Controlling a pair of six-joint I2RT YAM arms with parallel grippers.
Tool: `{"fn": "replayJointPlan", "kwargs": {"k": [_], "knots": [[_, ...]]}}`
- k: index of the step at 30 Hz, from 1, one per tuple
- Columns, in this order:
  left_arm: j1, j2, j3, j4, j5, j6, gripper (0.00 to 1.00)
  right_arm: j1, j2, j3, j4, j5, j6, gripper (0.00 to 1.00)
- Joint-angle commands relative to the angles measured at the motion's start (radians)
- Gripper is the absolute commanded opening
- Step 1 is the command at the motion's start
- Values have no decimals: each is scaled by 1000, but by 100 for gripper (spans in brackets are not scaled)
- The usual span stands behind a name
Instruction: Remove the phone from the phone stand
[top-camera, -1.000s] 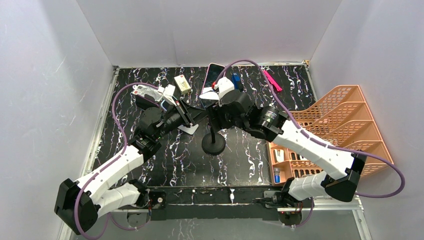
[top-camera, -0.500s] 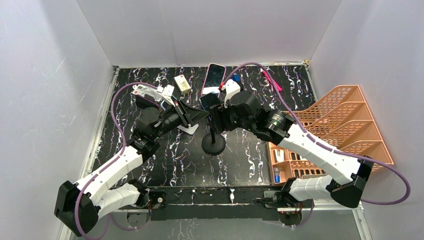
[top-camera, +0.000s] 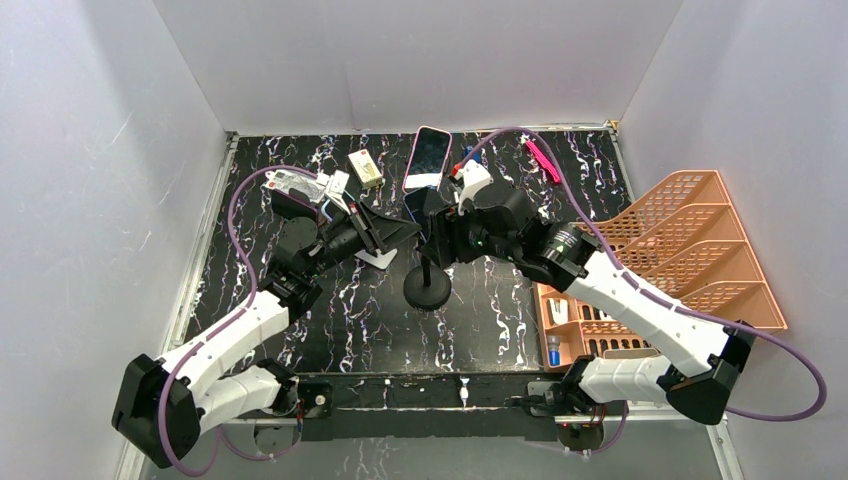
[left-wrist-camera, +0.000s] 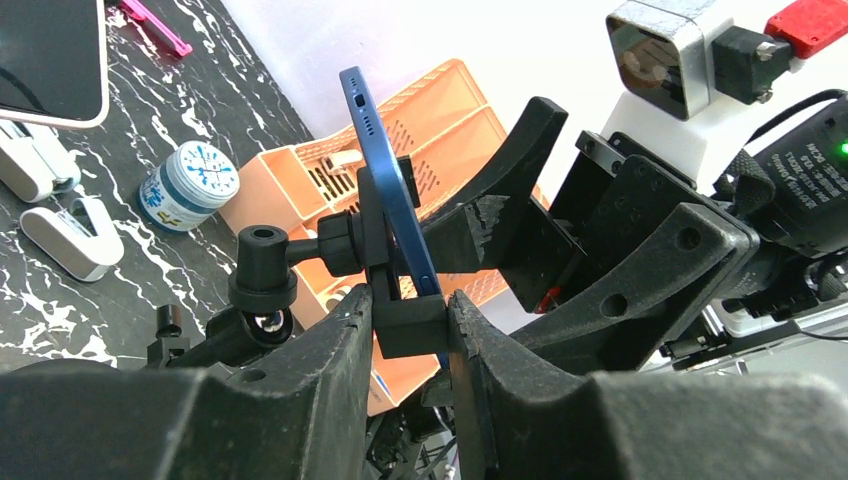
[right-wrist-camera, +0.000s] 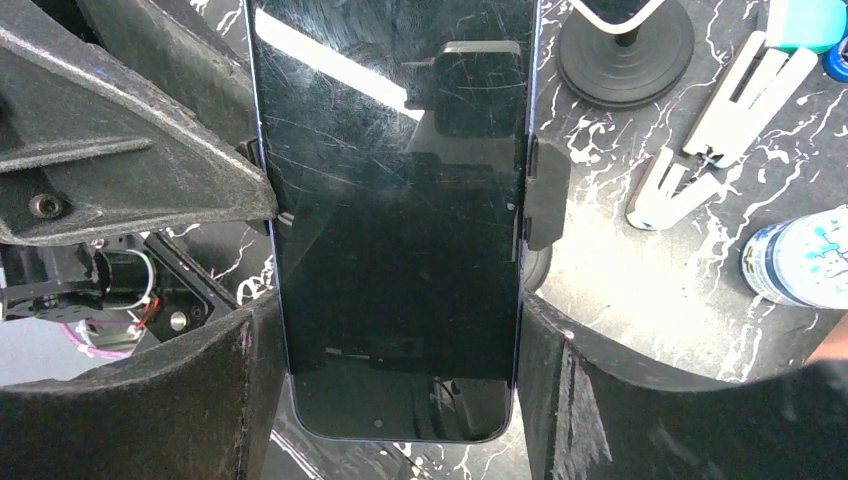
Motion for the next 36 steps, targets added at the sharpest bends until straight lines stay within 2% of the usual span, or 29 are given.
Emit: {"fn": "replayJointPlan", "kwargs": {"k": [1,15,22,24,28,33,36], "knots": [[28,-5,-39,26,51,17,0,-64,-71,-19,-1,77,64,0],[28,1,-77,112,78,0,0,-85,-102,-60,92,-23,153,0],[28,16,-57,97,83,3,1,-85,-119,-62,142,-155,159,0],[28,17,-50,93,86,7,5,-85,-120,-53,151,-207,160,0],[28,12,-37,62,72,12,21,-86,-131,-47,174,-273,162,0],[28,-4,-16,-1,56,37,43,-85,-139,-30,171,-313,157,0],[28,-14,-2,-45,48,52,52,-85,-144,-22,171,-331,152,0]]}}
